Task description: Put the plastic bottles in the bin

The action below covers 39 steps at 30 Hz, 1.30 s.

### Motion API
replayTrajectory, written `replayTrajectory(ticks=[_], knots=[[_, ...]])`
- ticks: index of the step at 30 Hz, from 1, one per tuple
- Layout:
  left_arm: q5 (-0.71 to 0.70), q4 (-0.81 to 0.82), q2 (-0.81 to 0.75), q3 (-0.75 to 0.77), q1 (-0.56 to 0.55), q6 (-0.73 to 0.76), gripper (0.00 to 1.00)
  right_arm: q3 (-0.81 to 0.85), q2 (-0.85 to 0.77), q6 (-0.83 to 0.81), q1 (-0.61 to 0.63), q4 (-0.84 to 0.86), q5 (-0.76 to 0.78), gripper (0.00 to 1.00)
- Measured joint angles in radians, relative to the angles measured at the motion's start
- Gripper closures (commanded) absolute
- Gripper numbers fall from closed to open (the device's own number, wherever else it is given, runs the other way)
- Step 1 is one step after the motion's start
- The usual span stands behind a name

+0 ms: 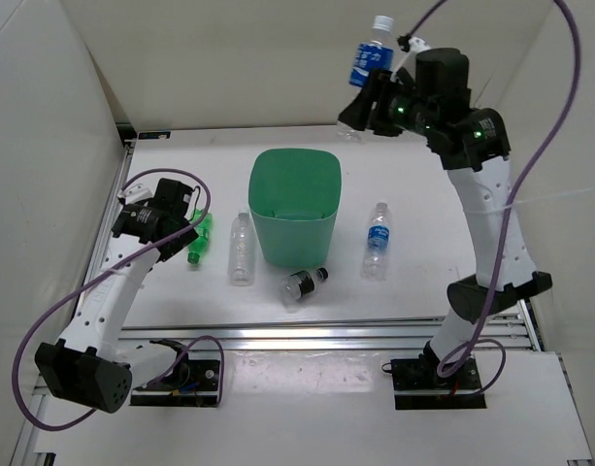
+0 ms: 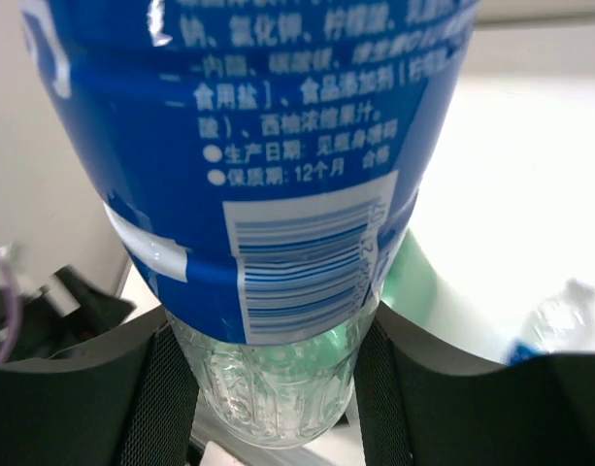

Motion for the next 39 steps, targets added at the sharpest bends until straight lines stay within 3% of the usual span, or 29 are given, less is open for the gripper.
replayTrajectory(ticks=[4,10,11,12,14,18,22,27,31,35,39], knots=[[-0.003,0.01,0.04,0.016,0.0,0.005,0.0,0.077,0.107,-0.047,0.113,0.006,0.024,0.67],[-0.011,0.018,0.058,0.017,-0.001,0.011,0.0,-0.063,0.232,-0.093,0.228,-0.034,0.083,0.57],[-0.013,0.018,0.058,0.018,-0.001,0.013,0.0,-0.084,0.241,-0.098,0.249,-0.048,0.093,0.51],[-0.013,0.018,0.058,0.018,-0.001,0.015,0.0,-0.098,0.242,-0.101,0.266,-0.057,0.099,0.23],[-0.016,0.018,0.058,0.018,-0.001,0.016,0.0,-0.106,0.24,-0.106,0.297,-0.07,0.118,0.0],[-0.018,0.018,0.057,0.018,-0.001,0.018,0.0,-0.1,0.204,-0.126,0.332,-0.072,0.168,0.0],[-0.019,0.018,0.05,0.018,-0.001,0.023,0.0,-0.08,0.105,-0.147,0.331,-0.058,0.335,0.0],[-0.019,0.018,0.031,0.016,-0.002,0.026,0.0,-0.262,-0.193,-0.15,0.266,0.055,0.532,0.0],[-0.019,0.018,0.027,0.016,-0.002,0.026,0.0,-0.402,-0.309,-0.055,0.131,0.027,0.618,0.0],[-0.019,0.018,0.027,0.016,-0.002,0.026,0.0,-0.621,-0.283,0.05,-0.016,0.015,0.542,0.01],[-0.019,0.018,0.027,0.016,-0.002,0.026,0.0,-0.867,-0.184,0.078,-0.153,0.051,0.351,0.06]])
